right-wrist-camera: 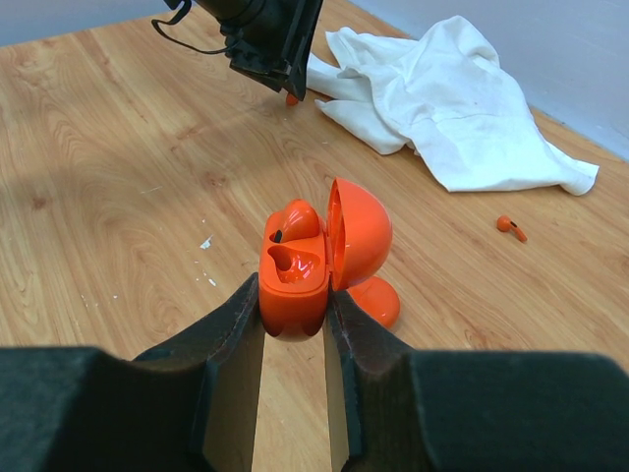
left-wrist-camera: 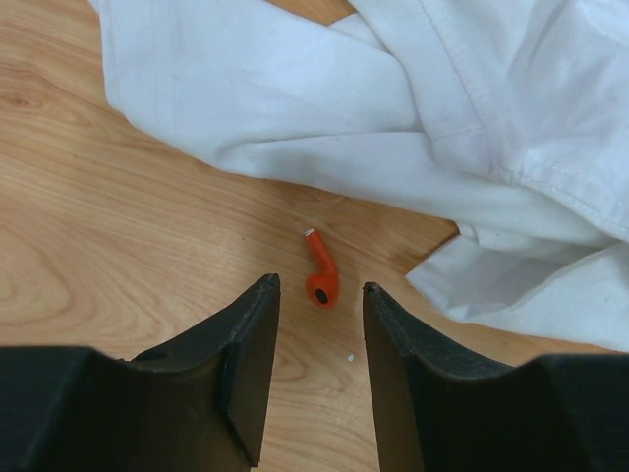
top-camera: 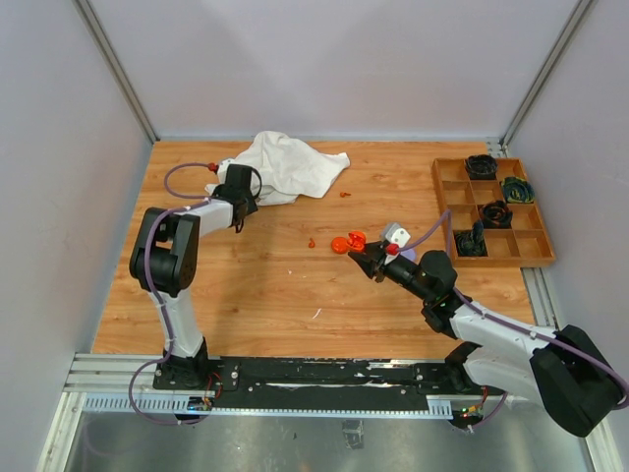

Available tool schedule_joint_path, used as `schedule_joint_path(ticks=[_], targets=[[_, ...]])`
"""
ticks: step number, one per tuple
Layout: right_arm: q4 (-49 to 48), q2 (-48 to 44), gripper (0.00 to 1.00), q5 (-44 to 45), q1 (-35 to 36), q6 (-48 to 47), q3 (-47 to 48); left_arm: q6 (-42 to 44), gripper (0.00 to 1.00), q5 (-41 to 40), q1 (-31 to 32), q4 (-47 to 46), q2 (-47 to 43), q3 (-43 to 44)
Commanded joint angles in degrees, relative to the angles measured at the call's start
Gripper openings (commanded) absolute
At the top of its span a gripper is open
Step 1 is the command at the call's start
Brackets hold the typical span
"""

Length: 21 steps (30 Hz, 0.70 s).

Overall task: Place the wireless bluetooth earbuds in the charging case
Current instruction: Move the earbud to the center of the board.

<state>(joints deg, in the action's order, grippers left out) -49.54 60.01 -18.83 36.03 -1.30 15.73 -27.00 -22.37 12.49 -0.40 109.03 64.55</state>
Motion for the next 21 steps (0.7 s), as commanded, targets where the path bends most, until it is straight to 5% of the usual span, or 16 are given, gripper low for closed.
schedule_joint_path(ticks=[1, 21], targets=[[-2.7, 0.2, 0.06, 0.7, 0.8, -0.4, -0.3, 0.6, 0.44, 0.3, -0.8, 1.3, 1.1, 1.4], [-1.7, -0.6, 0.06, 0.3, 0.8, -0.2, 0.0, 4.5, 0.19, 9.6, -1.1, 8.0, 1.6, 1.8]])
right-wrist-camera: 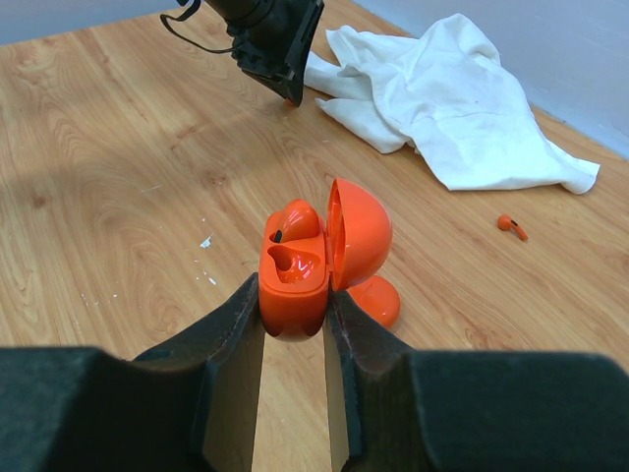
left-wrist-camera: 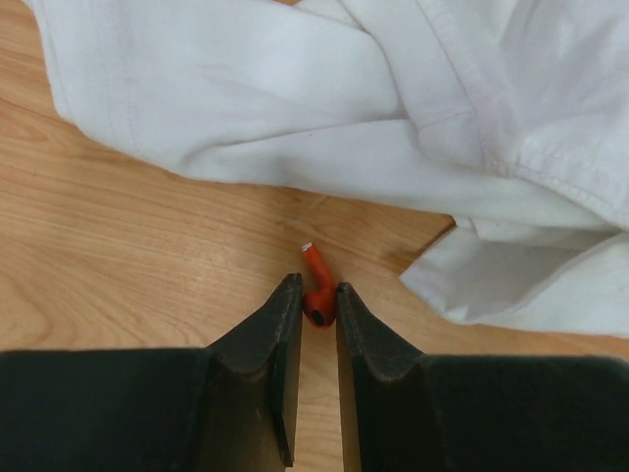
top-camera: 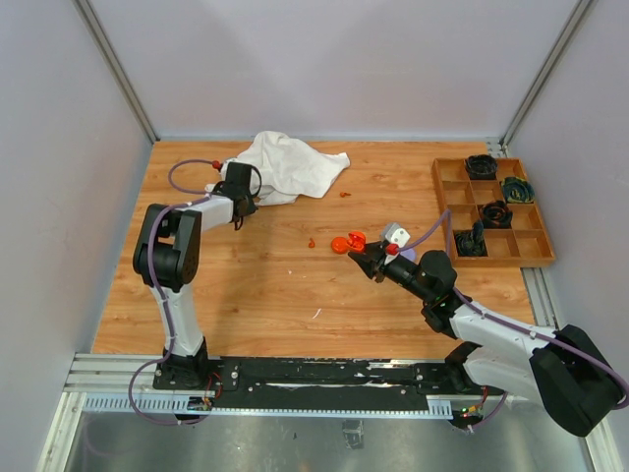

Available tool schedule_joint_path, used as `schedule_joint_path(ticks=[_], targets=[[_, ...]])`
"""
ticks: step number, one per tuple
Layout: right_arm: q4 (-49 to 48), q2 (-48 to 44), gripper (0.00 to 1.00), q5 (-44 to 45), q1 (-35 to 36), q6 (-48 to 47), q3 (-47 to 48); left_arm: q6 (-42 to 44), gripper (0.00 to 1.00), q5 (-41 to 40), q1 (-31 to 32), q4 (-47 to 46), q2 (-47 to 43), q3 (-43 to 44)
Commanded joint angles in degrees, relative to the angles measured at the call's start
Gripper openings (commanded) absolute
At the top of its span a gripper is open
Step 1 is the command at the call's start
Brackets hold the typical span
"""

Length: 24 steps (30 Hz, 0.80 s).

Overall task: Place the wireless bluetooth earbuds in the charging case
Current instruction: Move the earbud to the center of the board.

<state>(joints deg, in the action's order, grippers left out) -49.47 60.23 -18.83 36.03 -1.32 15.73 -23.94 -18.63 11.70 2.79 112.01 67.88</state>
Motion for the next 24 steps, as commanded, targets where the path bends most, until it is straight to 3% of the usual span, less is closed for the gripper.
schedule_joint_path(ticks=[1, 8, 24], targets=[[-1.6, -1.0, 0.06, 0.3, 0.8, -0.2, 0.0, 1.4, 0.18, 7.1, -0.2, 5.3, -2.0, -2.3], [-0.8, -2.7, 0.06, 0.5, 0.8, -0.2, -0.1, 1.6, 0.17, 11.8, 3.6, 7.3, -8.8, -9.4], [0.1, -4.6, 0.06, 0.9, 0.8, -0.1, -0.7, -2.2, 0.19, 10.5, 25.7, 11.7, -19.5, -22.2]])
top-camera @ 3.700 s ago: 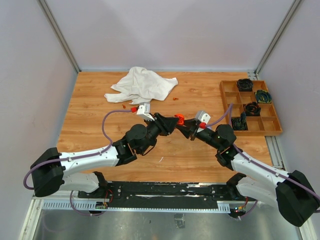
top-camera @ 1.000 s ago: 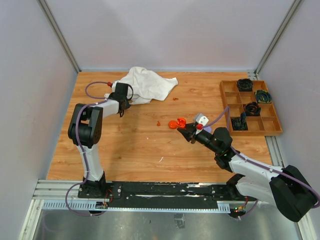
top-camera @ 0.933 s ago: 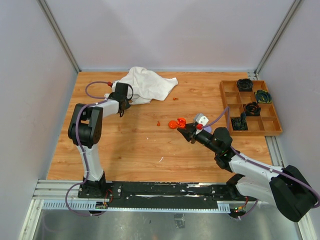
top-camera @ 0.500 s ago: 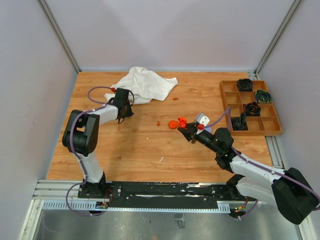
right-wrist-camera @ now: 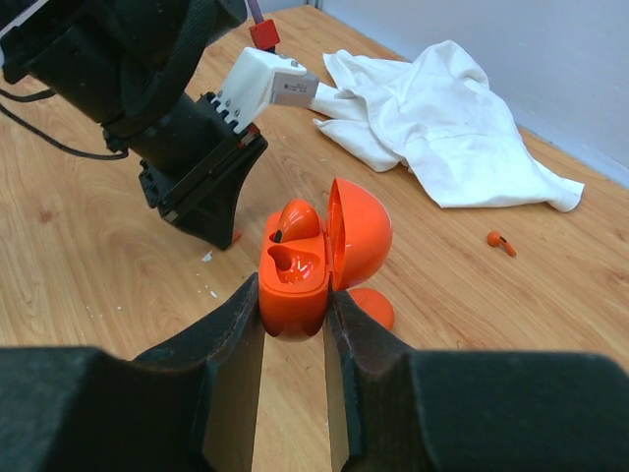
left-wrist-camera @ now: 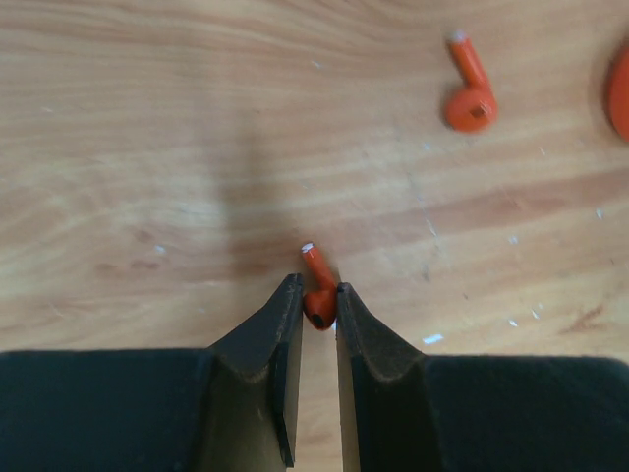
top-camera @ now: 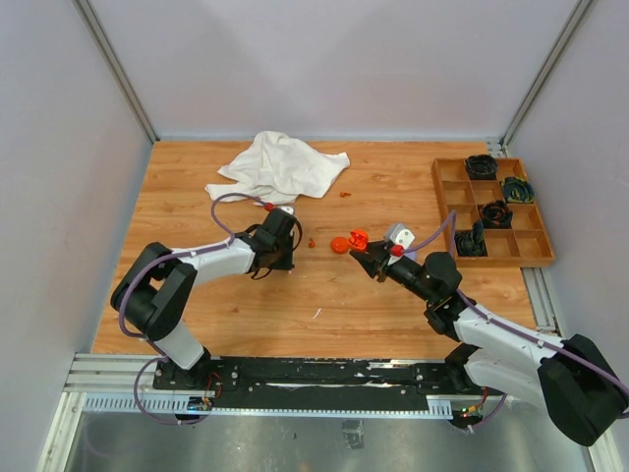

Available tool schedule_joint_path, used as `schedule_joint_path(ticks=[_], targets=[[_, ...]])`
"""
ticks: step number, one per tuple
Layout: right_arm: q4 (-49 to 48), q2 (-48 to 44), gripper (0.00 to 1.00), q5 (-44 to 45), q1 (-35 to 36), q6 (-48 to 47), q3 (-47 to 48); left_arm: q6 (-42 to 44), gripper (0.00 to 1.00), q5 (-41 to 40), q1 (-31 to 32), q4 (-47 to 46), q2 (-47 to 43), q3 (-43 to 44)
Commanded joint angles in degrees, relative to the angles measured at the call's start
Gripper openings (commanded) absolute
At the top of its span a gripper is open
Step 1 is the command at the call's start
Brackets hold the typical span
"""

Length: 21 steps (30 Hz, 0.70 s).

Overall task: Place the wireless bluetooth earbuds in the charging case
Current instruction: Move the earbud to the center of the board.

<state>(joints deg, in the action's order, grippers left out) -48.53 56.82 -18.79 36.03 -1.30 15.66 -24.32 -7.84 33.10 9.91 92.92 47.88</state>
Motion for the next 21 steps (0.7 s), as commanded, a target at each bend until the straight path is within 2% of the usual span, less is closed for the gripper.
schedule_joint_path(ticks=[1, 7, 15, 21], targets=[[-0.8, -1.3, 0.06, 0.8, 0.8, -0.1, -0.8, -2.4, 0.19, -0.9, 5.6, 5.1, -0.6, -2.4], [-0.6, -1.4, 0.06, 0.8, 0.8, -0.1, -0.7, -5.2, 0.23, -2.6, 10.6, 6.5, -2.3, -4.5], [-0.6, -1.4, 0.06, 0.6, 0.8, 0.0, -0.7, -6.8, 0.39, -3.9, 10.9, 7.2, -2.4, -5.6], [-0.8, -1.4, 0.06, 0.6, 0.8, 0.1, -0.8, -7.0, 0.45, -6.7, 10.9, 10.3, -3.6, -5.0]])
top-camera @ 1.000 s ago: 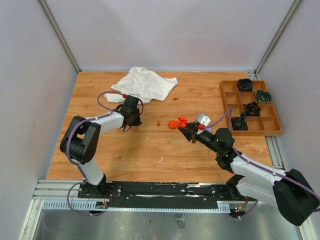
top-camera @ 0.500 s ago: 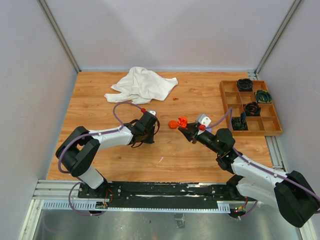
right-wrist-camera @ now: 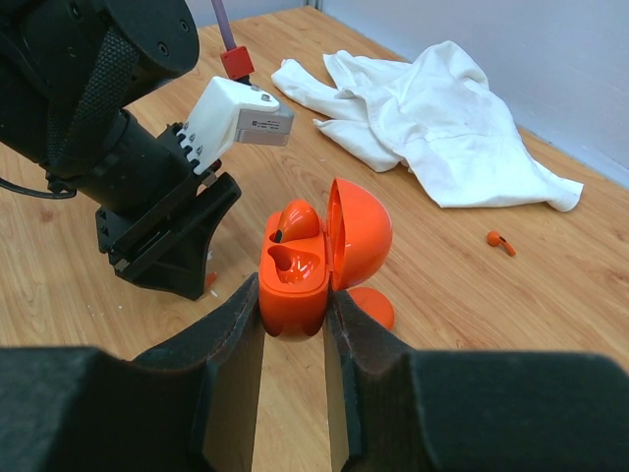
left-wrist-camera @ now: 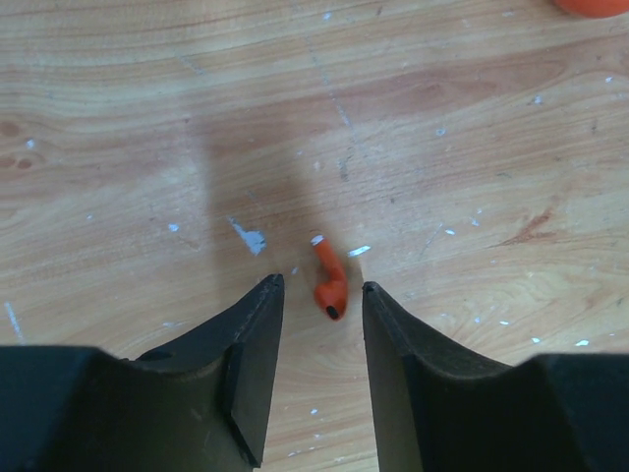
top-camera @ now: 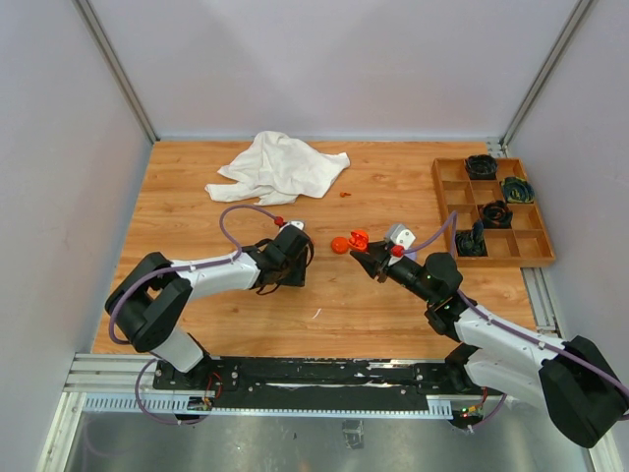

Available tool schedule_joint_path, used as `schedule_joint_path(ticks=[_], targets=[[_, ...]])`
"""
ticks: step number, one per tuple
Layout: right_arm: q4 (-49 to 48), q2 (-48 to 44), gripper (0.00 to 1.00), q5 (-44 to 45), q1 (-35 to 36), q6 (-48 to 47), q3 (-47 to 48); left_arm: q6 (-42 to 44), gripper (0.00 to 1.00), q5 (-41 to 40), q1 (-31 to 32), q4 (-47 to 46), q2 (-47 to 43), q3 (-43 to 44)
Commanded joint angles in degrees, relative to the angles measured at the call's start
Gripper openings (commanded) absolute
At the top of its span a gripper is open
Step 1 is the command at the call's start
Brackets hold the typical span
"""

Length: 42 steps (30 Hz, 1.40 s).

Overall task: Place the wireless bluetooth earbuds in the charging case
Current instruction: Move the earbud to the center of the board, then pick up the earbud from the center of the board.

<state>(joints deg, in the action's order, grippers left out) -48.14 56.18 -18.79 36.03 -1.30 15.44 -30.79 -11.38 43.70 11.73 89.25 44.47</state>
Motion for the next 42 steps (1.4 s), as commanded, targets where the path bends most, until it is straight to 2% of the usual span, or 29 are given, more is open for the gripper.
schedule_joint_path(ticks=[1, 16, 23, 29, 37, 42], targets=[[-1.2, -0.7, 0.06, 0.5, 0.8, 0.1, -0.6, -0.8, 0.45, -3.5, 0.3, 9.0, -0.2, -1.7], [-1.4, -0.7, 0.06, -0.1, 0.8, 0.5, -0.5, -0.8, 0.47, -11.8, -1.0, 12.6, -1.7, -1.2], [-1.0, -0.9, 0.06, 0.0, 0.7, 0.5, -0.4, -1.5, 0.47, -7.1, -1.7, 10.1, -5.5, -0.8], [-1.4, -0.3, 0.06, -0.2, 0.8, 0.5, -0.3, -5.9, 0.47, -0.5, -1.7, 8.5, -9.2, -2.2], [-1.2, -0.5, 0.06, -0.1, 0.8, 0.5, -0.3, -7.2, 0.46, 3.7, -1.7, 2.8, -5.9, -2.8], [-0.7, -0.8, 0.06, 0.1, 0.8, 0.3, -0.3, -6.7, 0.46, 3.5, -1.7, 1.1, -2.8, -1.9]])
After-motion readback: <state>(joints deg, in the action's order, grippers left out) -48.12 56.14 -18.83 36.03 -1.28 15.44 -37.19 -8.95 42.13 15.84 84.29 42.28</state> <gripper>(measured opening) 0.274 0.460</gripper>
